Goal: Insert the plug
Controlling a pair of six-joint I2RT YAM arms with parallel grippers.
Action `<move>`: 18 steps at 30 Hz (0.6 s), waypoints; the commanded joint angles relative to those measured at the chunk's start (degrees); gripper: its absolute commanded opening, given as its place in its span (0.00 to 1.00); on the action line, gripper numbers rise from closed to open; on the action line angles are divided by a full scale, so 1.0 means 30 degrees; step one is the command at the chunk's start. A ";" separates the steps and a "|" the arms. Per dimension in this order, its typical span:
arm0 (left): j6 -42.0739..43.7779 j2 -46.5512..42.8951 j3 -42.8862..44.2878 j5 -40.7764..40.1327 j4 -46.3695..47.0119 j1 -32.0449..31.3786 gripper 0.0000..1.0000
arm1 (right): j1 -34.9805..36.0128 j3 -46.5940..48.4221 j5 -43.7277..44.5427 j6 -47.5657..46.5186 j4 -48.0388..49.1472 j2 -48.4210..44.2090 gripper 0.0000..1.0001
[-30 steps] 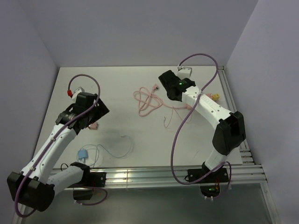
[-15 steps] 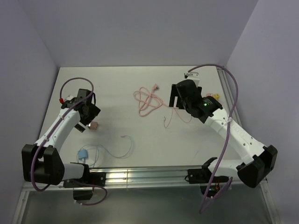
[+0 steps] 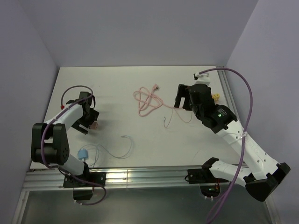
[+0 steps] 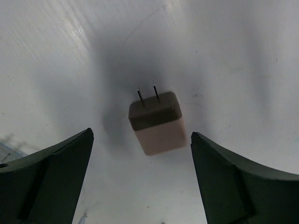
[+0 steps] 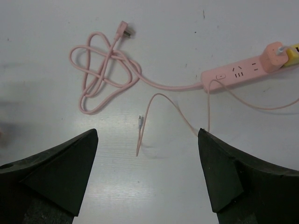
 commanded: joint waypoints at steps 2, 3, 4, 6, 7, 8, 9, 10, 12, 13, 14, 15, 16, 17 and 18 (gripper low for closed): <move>-0.0469 0.0545 -0.0215 0.0336 0.1351 0.0667 0.90 | 0.0100 -0.0023 -0.0758 -0.0430 0.0740 -0.0163 0.94; -0.0439 0.0778 -0.0274 0.0454 0.1442 0.0786 0.89 | 0.0071 -0.0111 -0.0817 -0.0458 0.0828 -0.0134 0.94; -0.0439 0.0954 -0.0217 0.0484 0.1443 0.0845 0.89 | 0.0071 -0.0112 -0.0847 -0.0430 0.0829 -0.0076 0.94; -0.0439 0.1305 -0.0158 0.0484 0.1501 0.0962 0.84 | 0.0071 -0.0054 -0.0760 -0.0429 0.0538 0.0216 0.94; -0.0439 0.1337 -0.0274 0.0600 0.1617 0.0992 0.82 | 0.0071 0.0004 -0.0614 -0.0371 0.0449 0.0305 0.94; -0.0439 0.1395 -0.0333 0.0688 0.1735 0.1021 0.81 | 0.0071 0.0034 -0.0555 -0.0342 0.0390 0.0450 0.94; -0.0468 0.1454 -0.0420 0.0747 0.1968 0.1050 0.72 | 0.0071 0.0034 -0.0525 -0.0341 0.0331 0.0481 0.95; -0.0410 0.1483 -0.0537 0.0922 0.2144 0.1080 0.66 | 0.0100 0.0092 -0.0554 -0.0341 0.0331 0.0539 0.95; -0.0294 0.1542 -0.0626 0.1011 0.2466 0.1109 0.46 | 0.0071 0.0151 -0.0729 -0.0283 0.0244 0.0802 1.00; -0.0147 0.1629 -0.0626 0.1128 0.2613 0.1138 0.37 | 0.0100 0.0238 -0.0933 -0.0312 0.0243 0.0861 1.00; -0.0001 0.1659 -0.0626 0.1477 0.2702 0.1197 0.28 | 0.0071 0.0210 -0.1341 -0.0254 0.0330 0.0978 1.00; 0.0233 0.1688 -0.0597 0.1625 0.2819 0.1226 0.14 | 0.0071 0.0152 -0.1751 -0.0254 0.0563 0.1008 1.00; 0.0380 0.1660 -0.0568 0.1743 0.2878 0.1226 0.03 | 0.0071 -0.0081 -0.2132 -0.0341 0.0681 0.0980 1.00; 0.0497 0.1572 -0.0539 0.1947 0.2849 0.1255 0.00 | 0.0071 -0.0228 -0.2513 -0.0457 0.0885 0.0834 1.00; 0.0847 0.1194 -0.0509 0.2094 0.2849 0.1256 0.00 | 0.0100 -0.0404 -0.3358 -0.0575 0.1351 0.0717 1.00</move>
